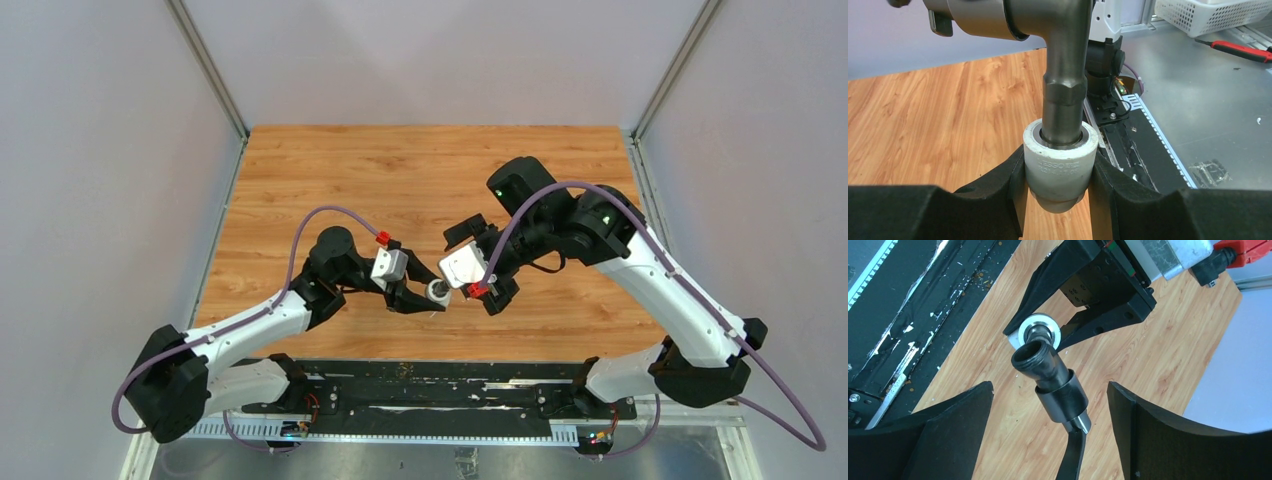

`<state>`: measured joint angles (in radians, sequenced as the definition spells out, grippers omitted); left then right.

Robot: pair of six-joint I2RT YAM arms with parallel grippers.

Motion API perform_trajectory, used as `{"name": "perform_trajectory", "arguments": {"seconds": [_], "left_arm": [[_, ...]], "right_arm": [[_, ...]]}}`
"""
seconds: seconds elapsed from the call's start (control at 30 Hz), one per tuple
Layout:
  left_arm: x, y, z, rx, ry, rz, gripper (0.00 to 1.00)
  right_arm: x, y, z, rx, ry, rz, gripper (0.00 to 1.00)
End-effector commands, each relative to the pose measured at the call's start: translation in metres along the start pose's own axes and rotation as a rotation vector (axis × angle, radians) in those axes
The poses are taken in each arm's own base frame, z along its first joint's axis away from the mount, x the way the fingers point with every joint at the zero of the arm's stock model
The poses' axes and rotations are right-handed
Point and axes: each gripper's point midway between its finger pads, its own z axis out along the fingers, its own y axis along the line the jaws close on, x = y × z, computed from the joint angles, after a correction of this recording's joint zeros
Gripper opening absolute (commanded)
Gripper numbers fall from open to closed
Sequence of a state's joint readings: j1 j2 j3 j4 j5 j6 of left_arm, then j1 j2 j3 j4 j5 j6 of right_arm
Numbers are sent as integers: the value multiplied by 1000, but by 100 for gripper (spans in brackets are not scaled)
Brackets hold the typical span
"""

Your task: Install the water faucets

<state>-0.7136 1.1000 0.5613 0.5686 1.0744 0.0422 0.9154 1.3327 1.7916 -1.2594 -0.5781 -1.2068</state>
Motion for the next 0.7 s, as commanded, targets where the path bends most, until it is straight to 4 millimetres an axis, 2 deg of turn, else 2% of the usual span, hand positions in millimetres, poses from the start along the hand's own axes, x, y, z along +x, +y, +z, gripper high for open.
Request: {"name": "perform_trajectory", "arguments": {"seconds": [0.0, 0.17, 0.3, 0.4, 0.47, 0.57, 0.67], "left_arm": [[-16, 9, 2, -11, -22, 50, 0], [-18, 17, 2, -44, -22, 49, 0], [-22, 19, 3, -50, -27, 62, 0], [-24, 21, 2, -63, -29, 68, 0], [-26, 25, 2, -88, -32, 74, 0], [-31, 30, -1, -137, -38, 89, 0], [-36, 39, -6, -212, -39, 108, 0]], "right_arm": [[-5, 0, -1, -8, -30, -9, 85], [0, 0, 5, -26, -15, 13, 57], [7, 0, 9, -33, 10, 29, 53], [10, 0, 11, -41, 22, 47, 44], [11, -1, 12, -44, 28, 63, 30], [13, -1, 13, -46, 38, 87, 2], [15, -1, 15, -43, 47, 116, 0]]}}
